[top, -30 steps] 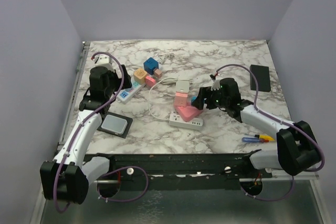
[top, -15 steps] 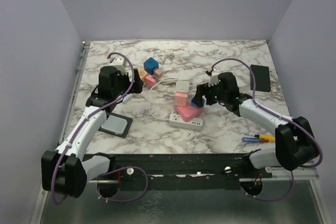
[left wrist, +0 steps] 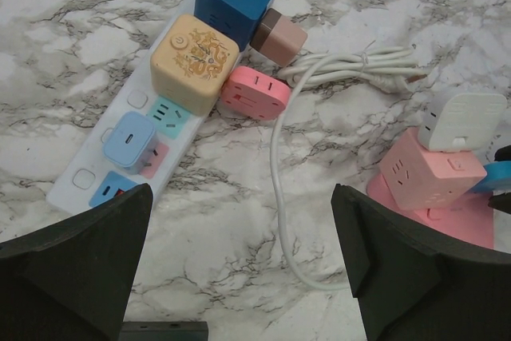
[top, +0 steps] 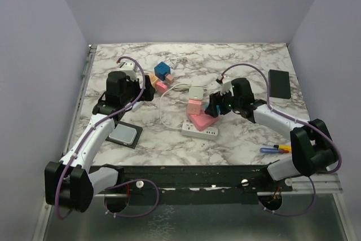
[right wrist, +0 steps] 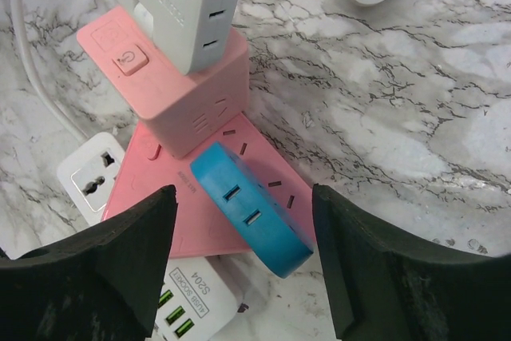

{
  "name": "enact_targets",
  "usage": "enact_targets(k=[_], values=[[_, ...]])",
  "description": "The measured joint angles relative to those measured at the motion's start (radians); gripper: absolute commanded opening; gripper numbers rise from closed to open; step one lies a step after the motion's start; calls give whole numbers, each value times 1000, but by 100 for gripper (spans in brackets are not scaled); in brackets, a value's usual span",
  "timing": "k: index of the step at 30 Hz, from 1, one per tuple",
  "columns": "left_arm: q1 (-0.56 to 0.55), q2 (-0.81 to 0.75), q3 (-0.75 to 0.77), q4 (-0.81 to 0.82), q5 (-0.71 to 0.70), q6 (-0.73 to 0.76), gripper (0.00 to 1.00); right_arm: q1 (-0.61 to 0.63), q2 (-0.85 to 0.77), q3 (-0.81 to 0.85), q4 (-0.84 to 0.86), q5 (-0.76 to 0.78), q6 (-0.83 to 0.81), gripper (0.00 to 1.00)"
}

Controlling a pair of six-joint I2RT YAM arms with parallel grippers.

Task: Pull the plug off the socket
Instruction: Remove the plug from the socket.

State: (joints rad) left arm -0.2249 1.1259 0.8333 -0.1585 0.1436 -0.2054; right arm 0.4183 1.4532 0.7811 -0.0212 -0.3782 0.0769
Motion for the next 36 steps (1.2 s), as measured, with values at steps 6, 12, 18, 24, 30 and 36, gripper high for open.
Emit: enact_targets(k=[6,12,18,24,30,36], values=[[-14,6,0,0,24,6,99,0,2,0,-1,-6,-3,63],[-45,13,0,0,49,13,99,15,-21,-16,-3,-2,2,57],[-83,31,0,1,75,20,99,55,-57,-55,-4,23,31,50],[-126,42,-7,17,118,30,99,95,-109,-76,-19,63,90,41],[-201,42,-37,73,162,35,99,162,-164,-129,-16,125,197,34],[-301,42,-96,158,166,24,99,294,-182,-135,-27,291,293,25]])
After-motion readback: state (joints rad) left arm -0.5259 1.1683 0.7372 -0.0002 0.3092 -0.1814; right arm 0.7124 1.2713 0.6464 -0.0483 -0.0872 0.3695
